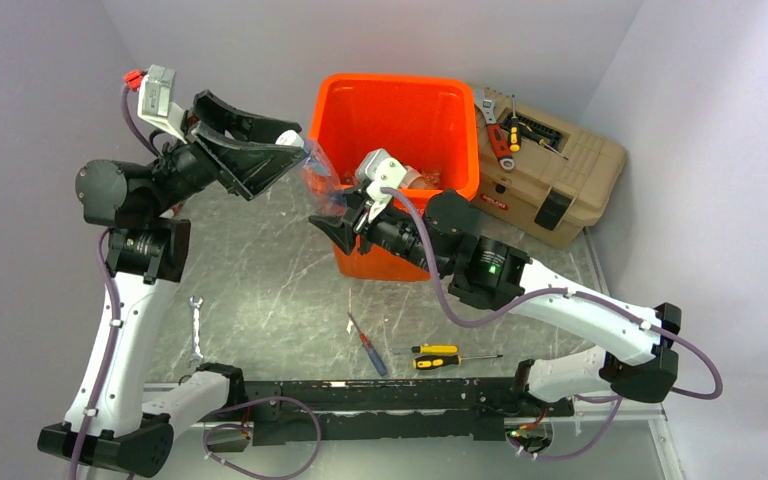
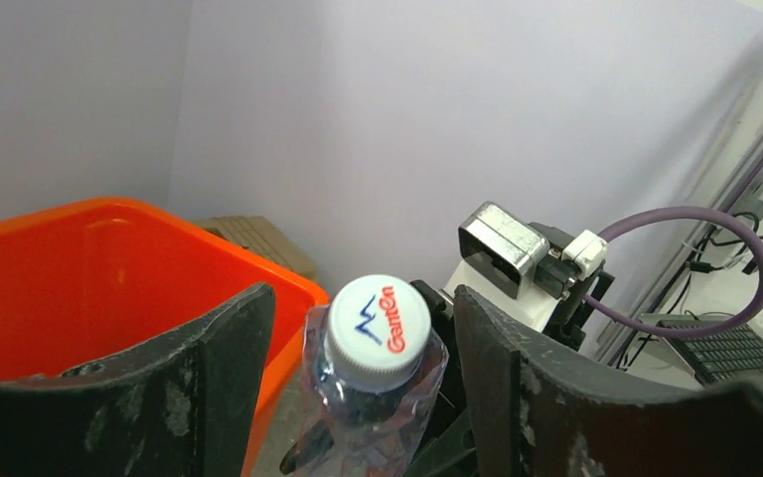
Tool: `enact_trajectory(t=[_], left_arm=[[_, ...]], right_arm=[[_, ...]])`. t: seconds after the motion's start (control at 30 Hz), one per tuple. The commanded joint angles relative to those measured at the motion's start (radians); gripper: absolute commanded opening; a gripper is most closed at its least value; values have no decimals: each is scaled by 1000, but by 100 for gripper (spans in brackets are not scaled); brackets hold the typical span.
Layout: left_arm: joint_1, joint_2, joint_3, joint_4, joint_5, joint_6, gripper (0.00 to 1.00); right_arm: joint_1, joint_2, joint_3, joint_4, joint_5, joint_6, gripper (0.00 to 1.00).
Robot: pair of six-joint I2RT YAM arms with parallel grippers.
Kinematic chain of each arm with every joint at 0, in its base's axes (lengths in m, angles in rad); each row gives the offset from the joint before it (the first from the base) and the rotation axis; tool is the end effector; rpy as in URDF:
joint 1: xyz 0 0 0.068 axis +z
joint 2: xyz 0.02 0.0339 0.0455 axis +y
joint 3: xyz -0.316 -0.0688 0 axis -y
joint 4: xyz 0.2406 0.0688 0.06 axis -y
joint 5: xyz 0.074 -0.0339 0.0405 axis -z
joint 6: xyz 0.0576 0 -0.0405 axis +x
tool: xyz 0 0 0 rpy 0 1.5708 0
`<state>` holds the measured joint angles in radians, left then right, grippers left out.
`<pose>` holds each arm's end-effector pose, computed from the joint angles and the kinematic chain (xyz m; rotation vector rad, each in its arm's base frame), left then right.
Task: Put the plastic bottles in the bin
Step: Place the plastic bottle in the trash bin.
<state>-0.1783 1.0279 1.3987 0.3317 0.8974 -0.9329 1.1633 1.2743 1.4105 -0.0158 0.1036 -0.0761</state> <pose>0.1329 -0.0697 0.5982 0.5249 1.1538 -1.3599 0.1197 0.2623 0.5236 -0.8000 1.2724 0.8090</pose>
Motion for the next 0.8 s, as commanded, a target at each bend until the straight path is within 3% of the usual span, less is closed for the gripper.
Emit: enact_trajectory(t=[0.0, 0.2, 0.37, 0.57, 0.6, 0.7, 0.73, 0.77], left_arm=[[-34, 15, 41, 4, 26, 24, 67], [-69, 24, 36, -7, 15, 49, 36], [-86, 23, 36, -18, 2, 68, 0], [-92, 23, 12, 49, 9, 63, 0], [-92, 20, 6, 65, -6, 70, 0], [-92, 22, 21, 49, -67, 111, 0], [-92, 29, 37, 37, -84, 121, 0], [-92, 42, 65, 35, -98, 122, 0]], right_arm=[[4, 2, 26, 61, -12, 1, 0], [5, 8, 30, 60, -12, -4, 0], [6, -3, 20, 63, 0, -5, 0], [3, -26, 14, 54, -39, 35, 0], [4, -29, 21, 38, -41, 45, 4], [4, -49, 39, -17, -21, 67, 67], [4, -65, 39, -32, -10, 73, 93], [4, -84, 39, -44, 5, 74, 99]])
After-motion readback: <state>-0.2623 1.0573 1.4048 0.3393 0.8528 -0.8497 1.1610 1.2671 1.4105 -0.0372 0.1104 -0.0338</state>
